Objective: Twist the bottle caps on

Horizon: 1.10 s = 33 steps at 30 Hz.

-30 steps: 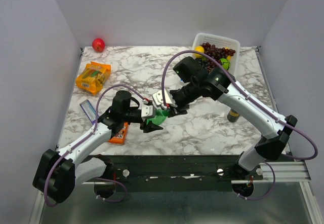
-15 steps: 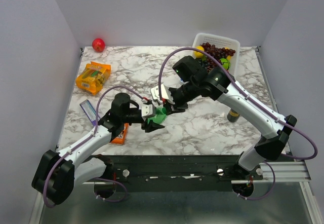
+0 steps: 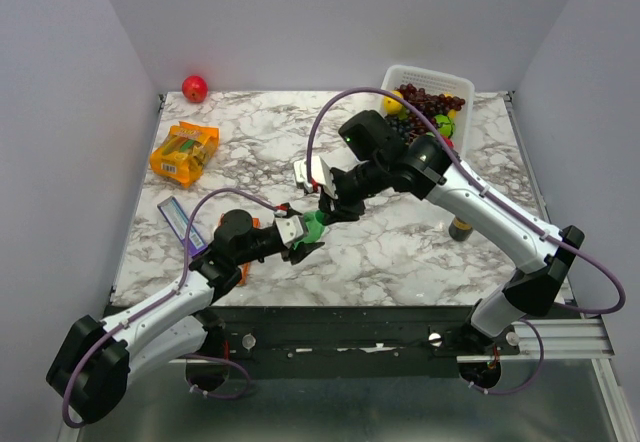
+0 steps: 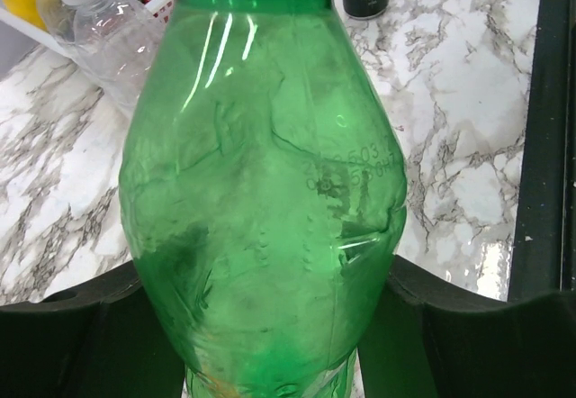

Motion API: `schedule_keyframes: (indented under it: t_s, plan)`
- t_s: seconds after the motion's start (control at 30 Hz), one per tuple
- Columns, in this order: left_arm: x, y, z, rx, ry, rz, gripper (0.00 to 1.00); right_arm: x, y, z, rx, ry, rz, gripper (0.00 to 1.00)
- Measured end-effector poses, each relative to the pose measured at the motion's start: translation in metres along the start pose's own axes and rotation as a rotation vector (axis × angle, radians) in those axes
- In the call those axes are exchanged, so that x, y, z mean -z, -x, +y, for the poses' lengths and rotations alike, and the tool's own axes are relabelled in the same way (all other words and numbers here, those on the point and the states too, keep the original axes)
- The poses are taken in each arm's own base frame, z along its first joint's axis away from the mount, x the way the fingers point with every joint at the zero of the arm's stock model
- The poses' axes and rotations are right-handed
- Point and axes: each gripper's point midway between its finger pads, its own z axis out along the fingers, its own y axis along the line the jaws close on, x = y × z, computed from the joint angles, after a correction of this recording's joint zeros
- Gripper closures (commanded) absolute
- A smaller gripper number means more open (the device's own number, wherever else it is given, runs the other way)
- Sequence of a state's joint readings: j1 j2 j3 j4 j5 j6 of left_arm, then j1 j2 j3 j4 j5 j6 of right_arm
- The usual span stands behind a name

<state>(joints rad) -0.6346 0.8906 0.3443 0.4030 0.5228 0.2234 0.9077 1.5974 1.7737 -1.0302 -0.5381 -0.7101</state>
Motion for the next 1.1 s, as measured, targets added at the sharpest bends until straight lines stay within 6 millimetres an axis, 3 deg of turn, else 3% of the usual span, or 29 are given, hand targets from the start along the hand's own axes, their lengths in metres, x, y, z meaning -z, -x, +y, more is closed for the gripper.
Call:
schedule_keyframes:
  t_s: [0.07,0.1,0.13,0.17,0.23,0.47,0.67,0.8,0.97,1.1]
  plan:
    - [0.001,0.0,0.002,-0.003,0.017,0.002,1.0,0.0,0.001,-0.001,-0.001,-0.005,-0.002,0.75]
    - [0.001,0.0,0.003,-0.005,0.023,0.002,0.9,-0.001,0.001,-0.002,0.0,-0.007,-0.003,0.75]
    - [0.001,0.0,0.004,-0.006,0.03,0.003,0.72,-0.001,0.001,-0.003,0.001,-0.01,-0.003,0.75]
    - [0.001,0.0,0.005,-0.007,0.033,0.004,0.37,-0.001,0.001,-0.003,0.002,-0.011,-0.002,0.75]
    - [0.001,-0.001,0.005,-0.007,0.035,0.006,0.02,-0.001,0.0,-0.004,0.002,-0.015,0.002,0.76]
    - [0.001,0.001,0.008,0.069,0.046,0.042,0.01,-0.002,-0.024,-0.006,-0.033,-0.013,0.101,0.76]
    - [0.009,-0.026,-0.005,0.138,0.011,0.17,0.01,0.004,-0.064,-0.006,-0.078,0.015,0.27,0.77]
    - [0.018,-0.039,-0.011,0.121,-0.019,0.224,0.01,0.01,-0.092,-0.018,-0.102,0.004,0.382,0.78]
    - [0.025,-0.05,-0.007,0.123,-0.015,0.266,0.01,0.014,-0.104,-0.048,-0.068,-0.049,0.448,0.77]
    - [0.03,-0.058,0.007,0.151,0.029,0.286,0.01,0.017,-0.113,-0.054,-0.03,-0.051,0.486,0.76]
